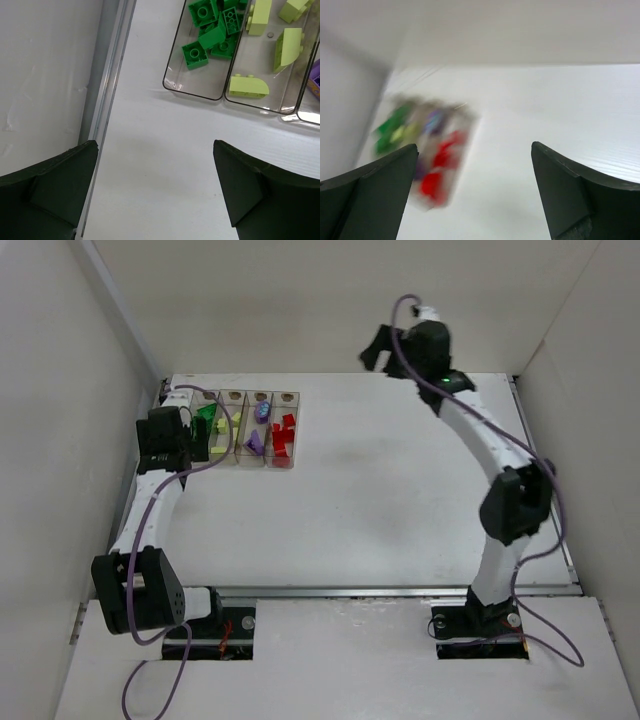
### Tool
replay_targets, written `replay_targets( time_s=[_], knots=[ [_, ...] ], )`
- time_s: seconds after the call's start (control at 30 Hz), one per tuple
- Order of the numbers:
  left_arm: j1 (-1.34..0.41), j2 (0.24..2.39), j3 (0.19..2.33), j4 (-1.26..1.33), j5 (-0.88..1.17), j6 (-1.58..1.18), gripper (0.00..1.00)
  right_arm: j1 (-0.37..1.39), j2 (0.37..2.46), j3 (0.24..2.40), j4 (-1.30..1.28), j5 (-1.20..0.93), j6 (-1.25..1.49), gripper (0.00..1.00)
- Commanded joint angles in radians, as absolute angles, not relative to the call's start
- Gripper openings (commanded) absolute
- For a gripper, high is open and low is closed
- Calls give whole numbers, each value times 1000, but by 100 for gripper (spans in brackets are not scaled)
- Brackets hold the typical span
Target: Sort the legos into containers by color
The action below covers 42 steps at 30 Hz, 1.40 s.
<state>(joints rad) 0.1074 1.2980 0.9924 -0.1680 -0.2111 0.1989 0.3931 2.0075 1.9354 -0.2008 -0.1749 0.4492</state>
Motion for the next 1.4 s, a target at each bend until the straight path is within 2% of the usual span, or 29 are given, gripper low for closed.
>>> replay_targets(
  time_s=[0.0,0.17,0.3,0.47,0.63,0.77,1.0,1.37],
  knots=[
    [120,1244,982,-146,-238,173,100,305,1778,1752,-170,224,335,100],
    [153,1148,973,-204,-163,231,100,296,1556,1466,-161,475,129,100],
    [186,938,925,-273,-83,455,100,287,1306,1255,-95,472,60,100],
    [186,637,755,-330,152,659,100,278,1050,1020,0,421,77,100],
    [195,382,560,-169,215,491,100,269,841,823,28,433,163,100],
    [195,298,473,-111,203,370,100,268,668,717,28,419,225,100],
    [195,256,385,15,-6,118,100,268,499,600,18,431,360,100],
    [195,265,376,35,14,84,100,268,534,621,-2,443,413,100]
  ],
)
